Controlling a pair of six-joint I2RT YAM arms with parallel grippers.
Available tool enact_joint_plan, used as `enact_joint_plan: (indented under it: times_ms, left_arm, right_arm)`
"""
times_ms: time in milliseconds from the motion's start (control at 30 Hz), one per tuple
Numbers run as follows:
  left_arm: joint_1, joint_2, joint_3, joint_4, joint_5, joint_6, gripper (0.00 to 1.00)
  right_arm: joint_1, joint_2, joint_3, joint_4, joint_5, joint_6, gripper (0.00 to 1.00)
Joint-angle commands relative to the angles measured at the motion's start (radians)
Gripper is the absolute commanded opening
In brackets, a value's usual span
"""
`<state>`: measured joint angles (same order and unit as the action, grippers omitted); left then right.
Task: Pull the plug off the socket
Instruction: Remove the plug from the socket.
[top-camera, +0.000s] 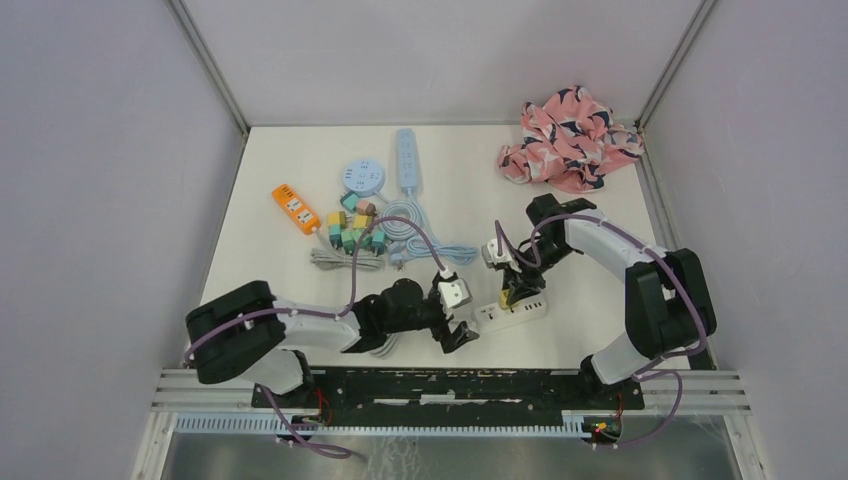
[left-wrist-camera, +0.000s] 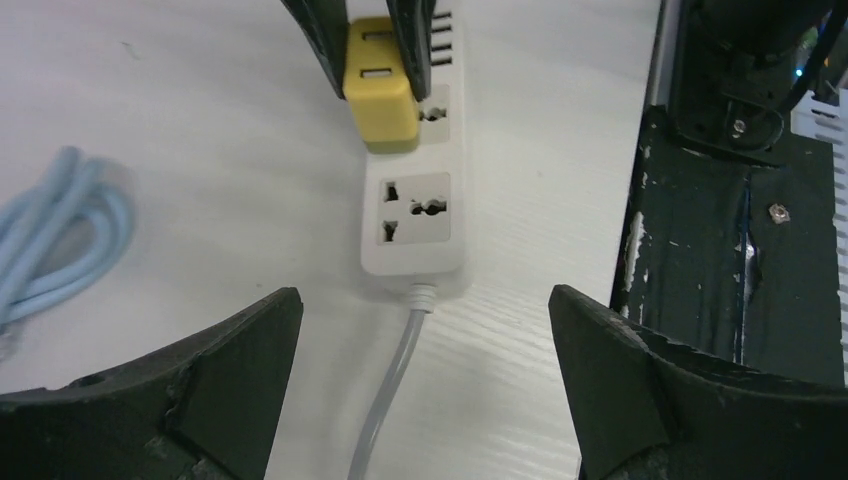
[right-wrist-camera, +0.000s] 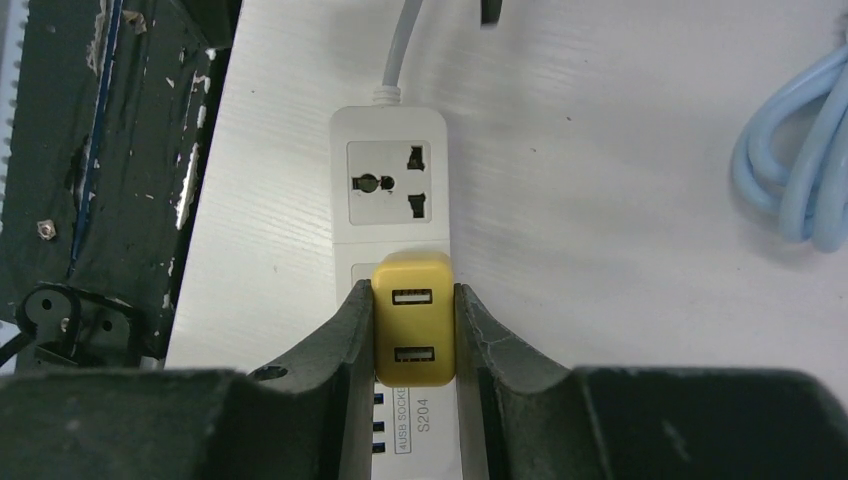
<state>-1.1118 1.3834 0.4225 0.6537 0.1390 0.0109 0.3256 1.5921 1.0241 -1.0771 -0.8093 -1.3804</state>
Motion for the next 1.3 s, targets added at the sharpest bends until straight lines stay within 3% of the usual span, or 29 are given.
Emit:
enact_joint_plan:
  times_ms: [0, 333, 500, 567, 700, 800, 867, 967, 1033, 1167, 1267]
  left_arm:
    - [0.005, 0.149, 0.075, 0.161, 0.136, -0.057, 0.98]
    - [-0.005, 0.370, 0.183, 0.175, 0.033, -0.032, 0.90]
    - [-0.022, 0.432, 0.209, 0.180, 0.008, -0.035, 0.78]
    - [-0.022, 0.446, 0.222, 0.170, -0.006, -0.034, 0.68]
    - [-0.021, 0.457, 0.231, 0.146, -0.032, -0.026, 0.26]
    - [-0.020, 0.461, 0.240, 0.117, -0.028, -0.018, 0.05]
    - [-0.020, 0.466, 0.247, 0.101, -0.022, -0.014, 0.03]
    - [-0.019, 0.474, 0.247, 0.092, -0.020, -0.013, 0.03]
    - [-0.018, 0.474, 0.238, 0.092, -0.026, -0.017, 0.03]
    - [-0.002, 0.465, 0.201, 0.102, -0.038, -0.038, 0.03]
    - [0.011, 0.458, 0.192, 0.116, -0.038, -0.049, 0.03]
  right_arm:
    - [0.002, -0.084, -0.047, -0.003, -0.018, -0.123, 0.00]
    - [0.004, -0.134, -0.090, 0.074, -0.023, -0.100, 0.00]
    - [0.004, -0.132, -0.089, 0.071, -0.029, -0.099, 0.00]
    - [0.004, -0.131, -0.089, 0.066, -0.032, -0.105, 0.00]
    - [0.006, -0.136, -0.099, 0.057, -0.028, -0.123, 0.00]
    - [0.038, -0.150, -0.116, 0.048, -0.027, -0.152, 0.00]
    - [0.070, -0.161, -0.113, 0.061, -0.045, -0.128, 0.00]
    - [0.066, -0.167, -0.075, 0.200, -0.057, 0.140, 0.00]
    - [-0.002, -0.156, -0.047, 0.222, -0.056, 0.201, 0.00]
    - [-0.097, -0.160, -0.066, 0.080, 0.042, -0.033, 0.00]
    - [-0.077, -0.165, -0.092, -0.057, -0.008, -0.250, 0.00]
